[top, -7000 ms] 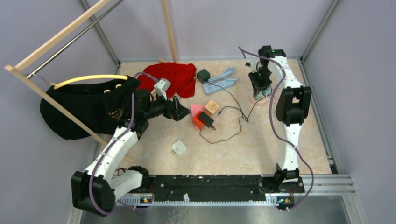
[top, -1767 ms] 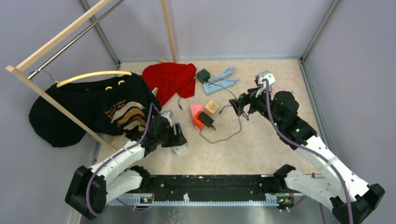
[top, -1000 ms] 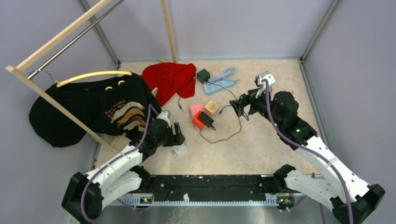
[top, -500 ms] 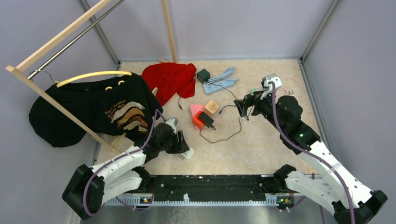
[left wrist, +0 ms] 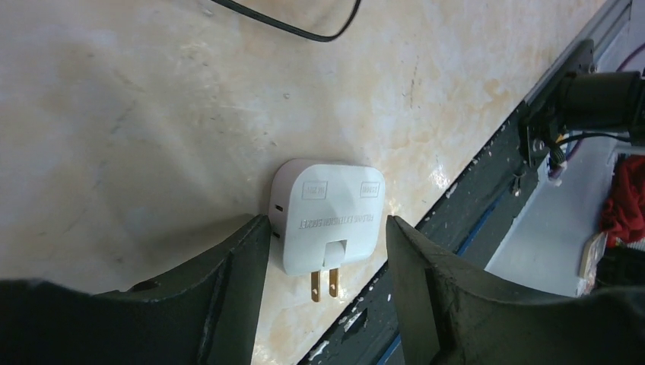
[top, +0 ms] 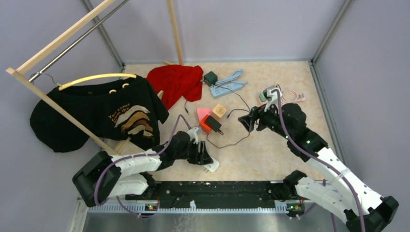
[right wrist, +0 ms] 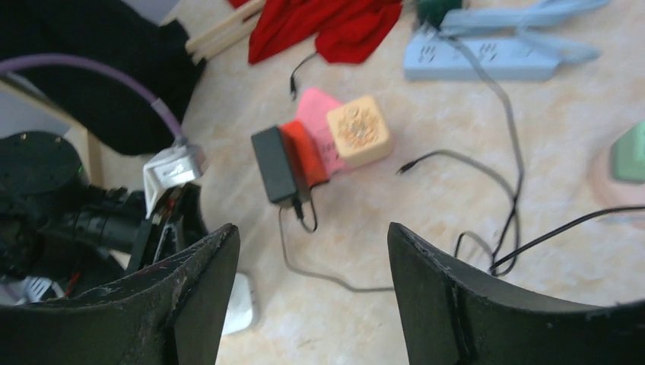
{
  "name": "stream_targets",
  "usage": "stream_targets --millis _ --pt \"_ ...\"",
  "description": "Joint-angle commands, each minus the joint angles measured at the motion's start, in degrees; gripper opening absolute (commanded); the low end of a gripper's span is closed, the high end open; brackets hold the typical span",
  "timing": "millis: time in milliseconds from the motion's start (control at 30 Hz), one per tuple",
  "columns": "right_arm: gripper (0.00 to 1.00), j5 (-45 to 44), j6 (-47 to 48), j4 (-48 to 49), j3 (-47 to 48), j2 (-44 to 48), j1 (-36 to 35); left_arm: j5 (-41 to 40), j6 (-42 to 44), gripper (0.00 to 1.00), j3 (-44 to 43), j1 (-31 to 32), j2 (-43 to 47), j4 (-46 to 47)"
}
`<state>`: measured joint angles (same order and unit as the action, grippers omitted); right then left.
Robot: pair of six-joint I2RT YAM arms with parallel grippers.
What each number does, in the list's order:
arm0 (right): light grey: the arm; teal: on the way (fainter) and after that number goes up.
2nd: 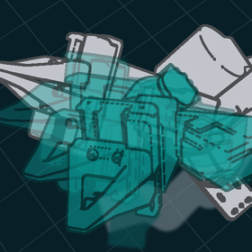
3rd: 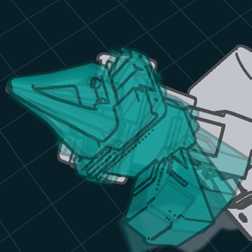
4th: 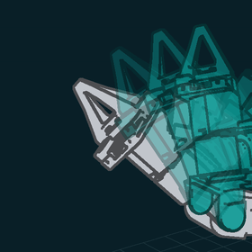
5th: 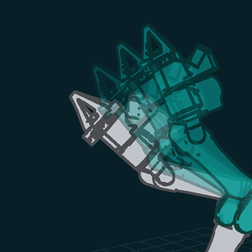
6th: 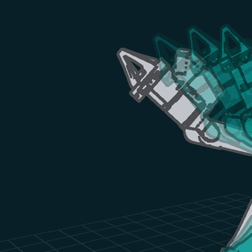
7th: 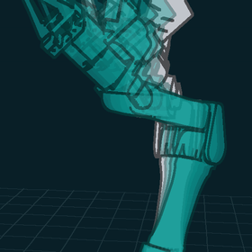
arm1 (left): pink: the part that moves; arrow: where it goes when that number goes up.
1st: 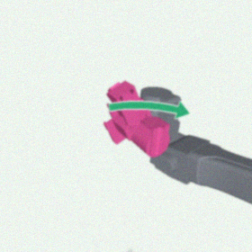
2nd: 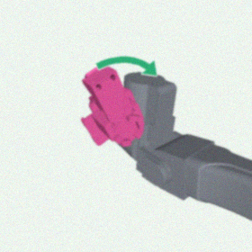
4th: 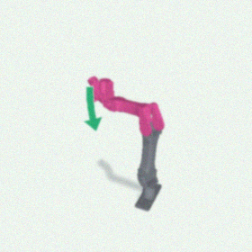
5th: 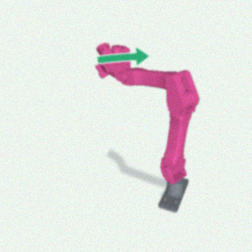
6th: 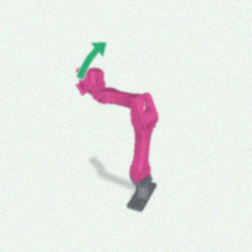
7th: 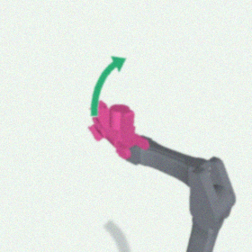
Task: Insert the plug
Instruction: Pick up the plug from the corner of the board.
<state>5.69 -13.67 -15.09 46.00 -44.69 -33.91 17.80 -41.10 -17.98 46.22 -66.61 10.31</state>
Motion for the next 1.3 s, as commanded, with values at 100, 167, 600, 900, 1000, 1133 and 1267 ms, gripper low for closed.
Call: stream_targets --millis 100,167,600,900,1000,1133,1267 --pt "0.56 14.9 -10.8 1.1 -8.2 0.3 -0.2 -0.9 -0.5 0.70 -4.3 2.6 1.2 3.3" --pt "0.49 17.0 -13.8 2.6 -10.9 0.2 -0.7 -4.4 -0.3 0.71 -5.7 2.7 5.1 -3.3" --pt "0.27 15.4 -21.6 16.1 -20.9 -8.5 -14.3 -4.2 -7.0 0.47 -2.0 8.7 11.3 -13.4" --pt "0.13 17.2 -27.7 32.4 -24.2 -18.0 -17.8 -2.7 -10.1 0.25 3.2 11.5 12.4 0.2" --pt "0.13 17.1 -27.8 34.6 -24.7 -20.5 -17.8 -4.5 -9.3 0.22 4.2 11.6 11.0 -0.1" --pt "0.13 17.4 -27.9 36.6 -24.8 -23.8 -17.8 -5.5 -8.9 0.22 5.7 11.6 9.3 0.9" --pt "0.13 17.9 -28.6 40.2 -25.4 -26.9 -17.9 -7.5 -8.7 0.21 6.7 11.6 9.0 1.1"
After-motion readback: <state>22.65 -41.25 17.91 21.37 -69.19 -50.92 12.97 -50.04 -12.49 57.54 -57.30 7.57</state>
